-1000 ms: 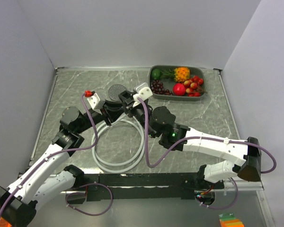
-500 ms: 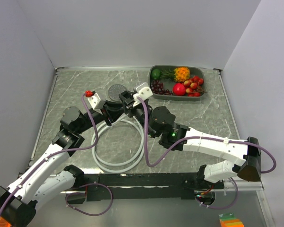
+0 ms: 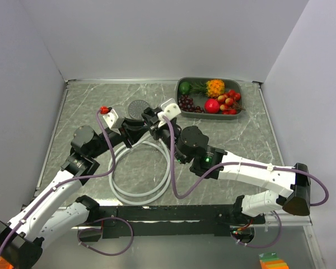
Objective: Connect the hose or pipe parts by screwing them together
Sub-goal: Install the adaptor on the pipeline.
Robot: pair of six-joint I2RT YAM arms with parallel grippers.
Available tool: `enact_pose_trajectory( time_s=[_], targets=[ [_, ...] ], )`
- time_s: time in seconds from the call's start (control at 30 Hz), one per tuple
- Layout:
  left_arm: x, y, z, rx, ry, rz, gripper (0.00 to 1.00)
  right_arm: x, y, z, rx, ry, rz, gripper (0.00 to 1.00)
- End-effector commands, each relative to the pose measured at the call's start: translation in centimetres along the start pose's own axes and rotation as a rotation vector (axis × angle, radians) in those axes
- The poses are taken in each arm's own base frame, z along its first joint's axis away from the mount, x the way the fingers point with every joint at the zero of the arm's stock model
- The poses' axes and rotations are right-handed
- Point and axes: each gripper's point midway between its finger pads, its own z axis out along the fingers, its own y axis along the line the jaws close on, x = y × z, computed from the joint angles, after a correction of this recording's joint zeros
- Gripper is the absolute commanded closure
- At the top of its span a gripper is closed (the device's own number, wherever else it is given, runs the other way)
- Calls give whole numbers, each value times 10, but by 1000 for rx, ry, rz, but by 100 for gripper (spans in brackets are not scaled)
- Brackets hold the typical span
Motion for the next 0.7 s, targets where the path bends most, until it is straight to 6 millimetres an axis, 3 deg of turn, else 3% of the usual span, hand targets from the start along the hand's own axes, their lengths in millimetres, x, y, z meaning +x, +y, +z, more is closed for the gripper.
enact_pose_trajectory(
  time_s=[0.0, 0.3, 0.67],
  targets=[
    [-74, -10, -5, 10, -206, 99, 99, -2, -19, -6, 51, 24, -67, 100],
    [-64, -8, -5, 7, -171, 92, 99, -25, -32, -8, 83, -28, -136, 100],
    [-72, -6, -6, -11, -199, 94, 99, -14, -31, -3, 145, 21, -133, 100]
  ],
)
